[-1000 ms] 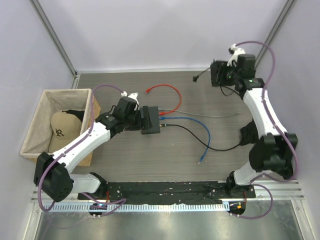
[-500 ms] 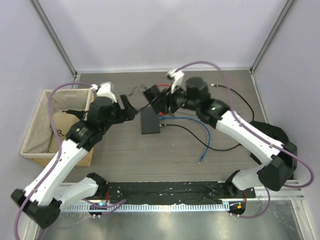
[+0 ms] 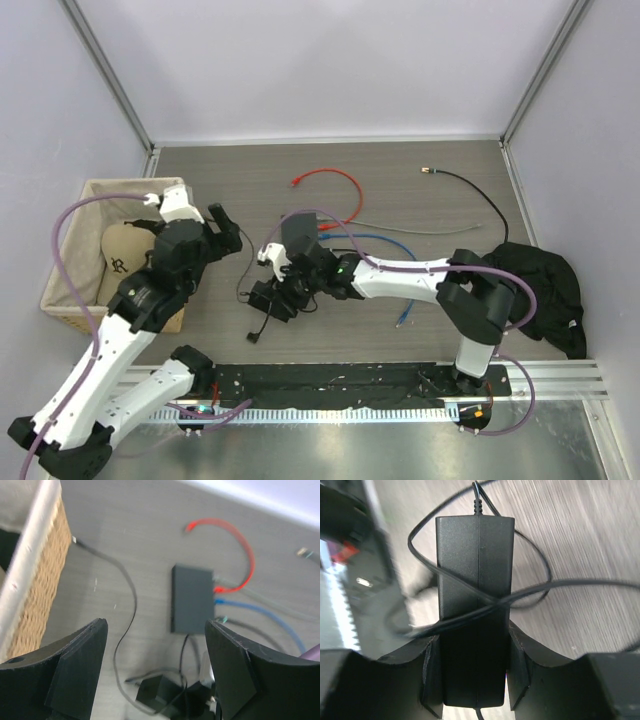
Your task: Insert the plug into the switch port
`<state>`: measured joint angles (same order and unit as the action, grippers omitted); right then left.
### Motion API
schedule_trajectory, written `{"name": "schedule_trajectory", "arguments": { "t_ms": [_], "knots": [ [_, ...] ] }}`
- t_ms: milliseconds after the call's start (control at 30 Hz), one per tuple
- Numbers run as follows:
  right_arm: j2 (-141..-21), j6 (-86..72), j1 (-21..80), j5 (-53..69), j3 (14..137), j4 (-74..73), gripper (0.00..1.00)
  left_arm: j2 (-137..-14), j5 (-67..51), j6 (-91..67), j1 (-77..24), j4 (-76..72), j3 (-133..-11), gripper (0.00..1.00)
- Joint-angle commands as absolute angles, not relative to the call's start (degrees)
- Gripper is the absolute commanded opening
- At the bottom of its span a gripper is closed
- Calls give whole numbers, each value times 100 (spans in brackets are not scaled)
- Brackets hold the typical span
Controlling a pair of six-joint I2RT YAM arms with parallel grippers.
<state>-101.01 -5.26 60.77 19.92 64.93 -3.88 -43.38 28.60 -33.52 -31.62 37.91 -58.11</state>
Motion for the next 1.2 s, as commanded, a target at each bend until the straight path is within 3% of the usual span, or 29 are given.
{"name": "schedule_trajectory", "arguments": {
  "t_ms": [0, 267, 467, 767, 900, 1167],
  "knots": [
    [-10299, -35, 6081, 1899, 6583, -121, 1, -4508, 2725, -3664, -3146, 3876, -5485, 83],
    [-10600, -26, 6223, 1582, 6478, -457, 19, -4851, 2549, -3884, -3120, 3648, -5002, 83],
    [-10285, 184, 6231, 1494, 6416, -904, 52, -5150, 2163, -4025, -2839, 3446, -4729, 83],
    [-9273, 431, 6214, 977, 6680, -2355, 75, -5563, 1373, -3911, -2514, 3025, -4720, 83],
    [-8843, 160, 5759, 502, 6549, -2487, 85, -6133, 678, -3876, -2514, 2664, -4816, 84],
    [-7886, -1343, 4080, -395, 5811, -1960, 95, -8216, -403, -4060, -2514, 2277, -5572, 86]
  ]
}}
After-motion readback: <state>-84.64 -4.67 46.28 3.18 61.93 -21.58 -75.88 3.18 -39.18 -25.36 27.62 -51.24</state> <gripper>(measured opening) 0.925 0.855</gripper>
